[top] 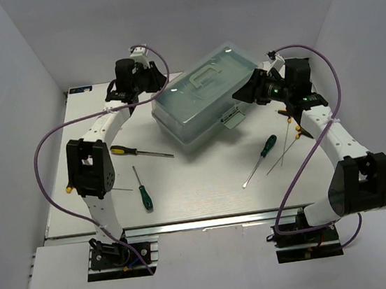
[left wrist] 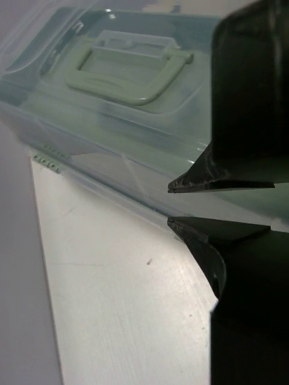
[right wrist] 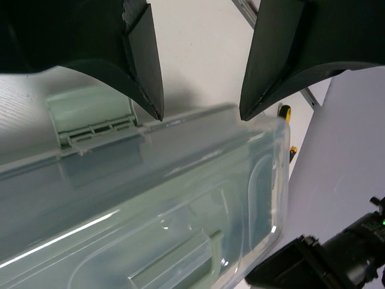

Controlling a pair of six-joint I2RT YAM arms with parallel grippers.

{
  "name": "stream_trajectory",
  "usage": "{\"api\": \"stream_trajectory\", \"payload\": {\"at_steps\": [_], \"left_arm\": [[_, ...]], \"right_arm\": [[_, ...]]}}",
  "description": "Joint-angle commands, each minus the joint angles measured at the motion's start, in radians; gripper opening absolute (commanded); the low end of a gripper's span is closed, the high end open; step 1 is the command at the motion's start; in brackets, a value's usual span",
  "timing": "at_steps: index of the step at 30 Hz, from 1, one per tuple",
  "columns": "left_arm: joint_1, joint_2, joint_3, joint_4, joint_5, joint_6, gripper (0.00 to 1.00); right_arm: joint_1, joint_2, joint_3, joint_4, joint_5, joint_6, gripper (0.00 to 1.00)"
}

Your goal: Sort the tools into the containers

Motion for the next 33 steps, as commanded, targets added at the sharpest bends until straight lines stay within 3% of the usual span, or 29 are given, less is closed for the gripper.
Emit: {"api": "stream_trajectory", "payload": {"at_steps": [1,10,20,26,33], "left_arm": [[-0.031,-0.067,-0.136,-0.077,0.161,-0.022,0.32],[-0.11,-0.2,-0.363,-0.012,0.169,-0.056,0.31],[-0.211,-0.256,-0.463,0.061,0.143,-0.117,0.31],[-0.22,-0.283,-0.476,0.109,0.129,-0.159,0.31],[-0.234,-0.331,-0.476,0.101,0.123,-0.17,0.32]], "right_arm": [[0.002,0.013,0.026,0.039,0.004,-0.019,0.59],[0.002,0.045,0.079,0.039,-0.024,-0.027,0.59],[0.006,0.099,0.179,0.06,-0.025,0.001,0.59],[0.058,0.154,0.283,0.007,0.09,-0.004,0.59],[0.17,0.211,0.389,-0.066,0.355,0.002,0.66]]}}
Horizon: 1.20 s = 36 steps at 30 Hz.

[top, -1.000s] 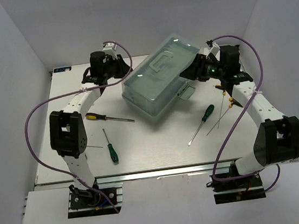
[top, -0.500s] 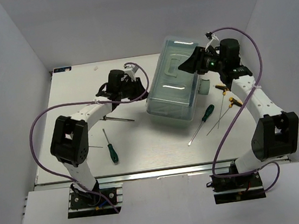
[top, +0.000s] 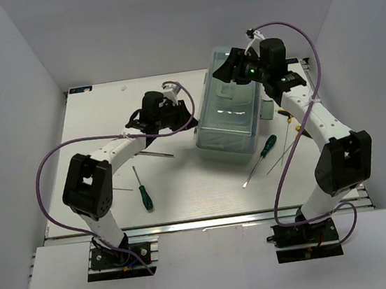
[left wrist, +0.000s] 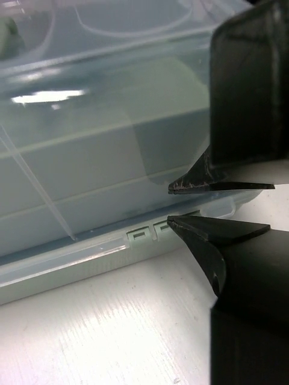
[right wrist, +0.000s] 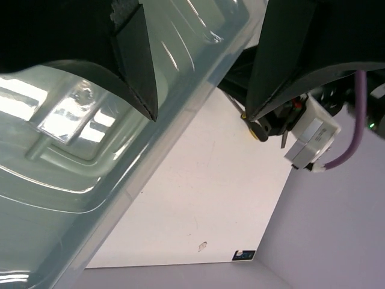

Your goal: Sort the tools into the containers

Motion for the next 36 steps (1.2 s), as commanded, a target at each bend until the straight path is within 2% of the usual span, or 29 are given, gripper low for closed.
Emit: {"api": "stream_trajectory", "payload": {"at_steps": [1,8,11,23,31,36], "left_arm": [[-0.017,-0.111,-0.008,0.038,-0.008,-0.02,0.33],[-0.017,-0.257,-0.007,0.02,-0.21,-0.017,0.47],[-0.017,-0.297,0.005,0.023,-0.243,-0.013,0.54],[-0.017,-0.303,0.033,0.058,-0.168,0.001,0.62],[-0.017,-0.269,0.096,0.05,-0.157,0.046,0.63],[-0.017,-0.262,0.072,0.075,-0.158,0.058,0.64]], "right_arm": [[0.045,0.01,0.063,-0.034,0.174,0.006,0.66],[0.074,0.039,0.071,-0.053,0.294,0.046,0.67],[0.086,0.051,0.074,-0.067,0.335,0.056,0.66],[0.089,0.116,0.082,-0.122,0.39,0.211,0.62],[0.102,0.166,0.111,-0.217,0.403,0.32,0.58],[0.119,0.183,0.135,-0.257,0.449,0.339,0.57]]}}
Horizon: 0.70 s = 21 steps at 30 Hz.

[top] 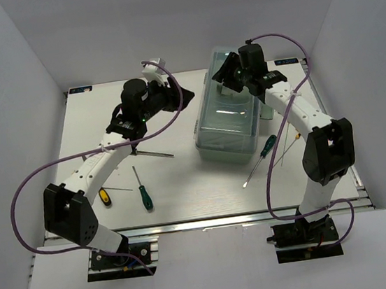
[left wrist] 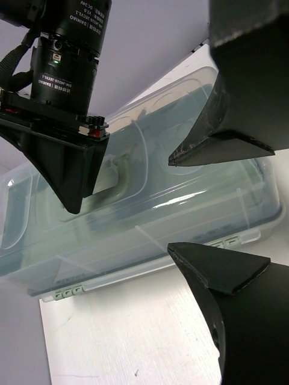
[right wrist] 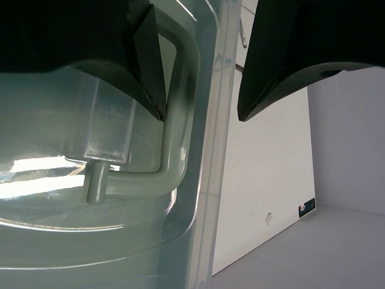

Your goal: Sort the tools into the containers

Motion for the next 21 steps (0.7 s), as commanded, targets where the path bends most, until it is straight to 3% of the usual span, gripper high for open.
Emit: {"api": "stream_trajectory", "payload": {"at_steps": [1,11,21], "left_arm": [[-0.004,-0.003,0.004,0.045,0.017,0.025,0.64],[-0.004,0.061,0.03,0.112,0.078,0.023,0.64],[-0.004,0.188,0.198,0.11,0.165,0.002,0.65]], "right_arm": [[0.012,0.036,0.025,-0.094,0.037,0.048,0.57],[0.014,0.019,-0.051,-0.032,-0.13,0.114,0.56],[-0.003,0.01,0.03,0.035,-0.229,0.143,0.52]]}}
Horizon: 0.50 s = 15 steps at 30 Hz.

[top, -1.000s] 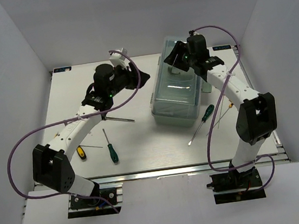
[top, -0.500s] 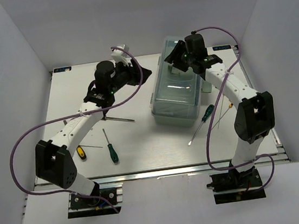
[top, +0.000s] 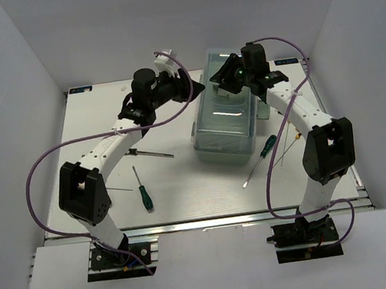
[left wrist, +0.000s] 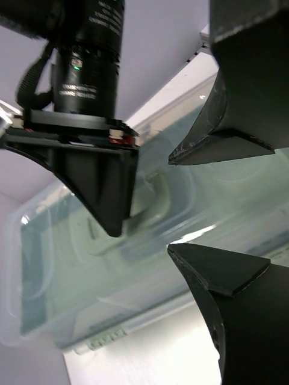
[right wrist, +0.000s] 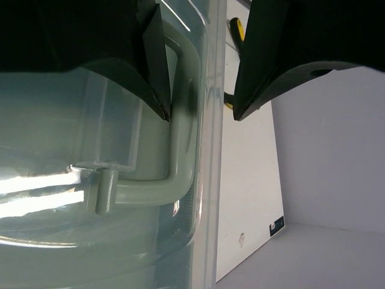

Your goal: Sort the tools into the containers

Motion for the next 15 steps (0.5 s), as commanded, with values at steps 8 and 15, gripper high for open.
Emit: {"api": "stream_trajectory", "payload": {"at_steps": [8,15], "left_arm": [[-0.004,0.086,0.127,0.04,0.097,-0.072,0.65],[-0.004,0.132,0.136,0.059,0.137,-0.13,0.65]], "right_arm": [[-0.013,-0.022,0.021,0.045,-0.163,0.085,0.5],[-0.036,-0.033,0.025,0.064,-0.201,0.114,0.49]]}}
